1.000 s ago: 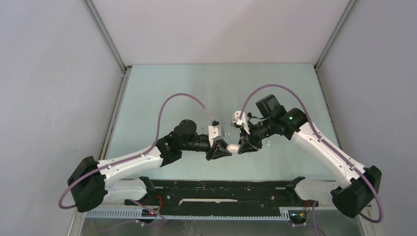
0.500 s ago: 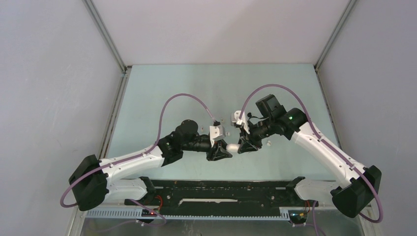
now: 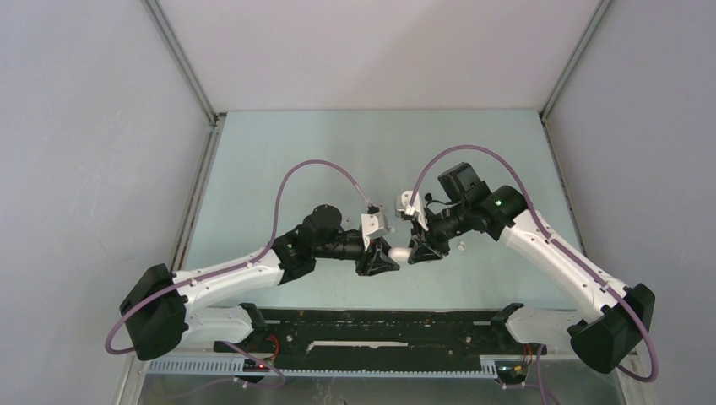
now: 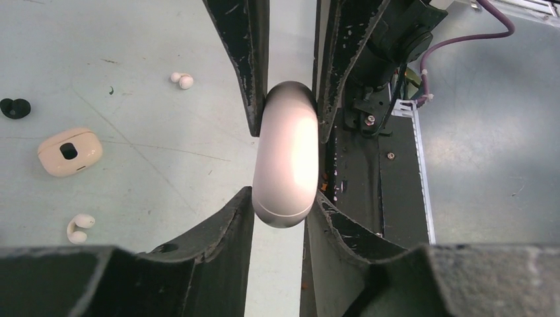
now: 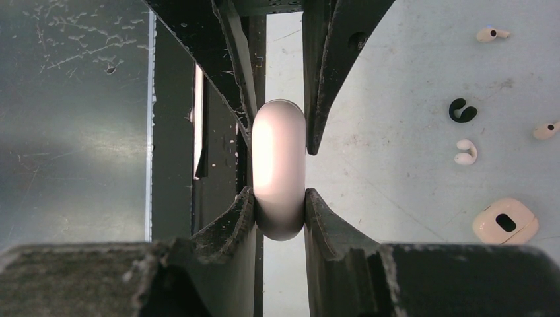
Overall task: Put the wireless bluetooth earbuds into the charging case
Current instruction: Open the charging case.
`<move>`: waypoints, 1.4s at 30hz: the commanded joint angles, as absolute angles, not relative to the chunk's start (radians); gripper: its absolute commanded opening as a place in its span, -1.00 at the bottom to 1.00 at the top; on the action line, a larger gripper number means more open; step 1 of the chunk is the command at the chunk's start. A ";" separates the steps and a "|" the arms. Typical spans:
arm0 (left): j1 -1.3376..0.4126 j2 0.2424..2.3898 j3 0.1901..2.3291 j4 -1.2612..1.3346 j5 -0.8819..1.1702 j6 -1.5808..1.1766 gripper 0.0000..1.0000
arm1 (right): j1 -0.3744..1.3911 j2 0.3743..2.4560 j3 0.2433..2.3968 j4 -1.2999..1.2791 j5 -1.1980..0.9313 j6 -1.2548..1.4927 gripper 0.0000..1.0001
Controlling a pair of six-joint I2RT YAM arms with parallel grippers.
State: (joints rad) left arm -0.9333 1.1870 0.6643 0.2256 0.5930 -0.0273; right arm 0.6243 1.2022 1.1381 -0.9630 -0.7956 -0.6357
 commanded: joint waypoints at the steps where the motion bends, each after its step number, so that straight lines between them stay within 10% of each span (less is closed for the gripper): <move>1: -0.939 1.182 0.718 0.243 0.577 -0.034 -0.19 | 0.629 1.206 1.175 -0.953 -0.795 -0.638 -0.72; 9: -0.939 1.182 0.716 0.249 0.576 -0.034 -0.20 | 0.632 1.213 1.175 -0.954 -0.793 -0.637 -0.71; 21: -0.939 1.170 0.692 0.275 0.587 -0.002 -0.99 | 0.599 1.189 1.166 -0.925 -0.853 -0.598 -0.43; 42: -0.945 1.170 0.688 0.255 0.605 0.053 -1.00 | 0.417 1.176 1.188 -0.896 -1.088 -0.516 -0.12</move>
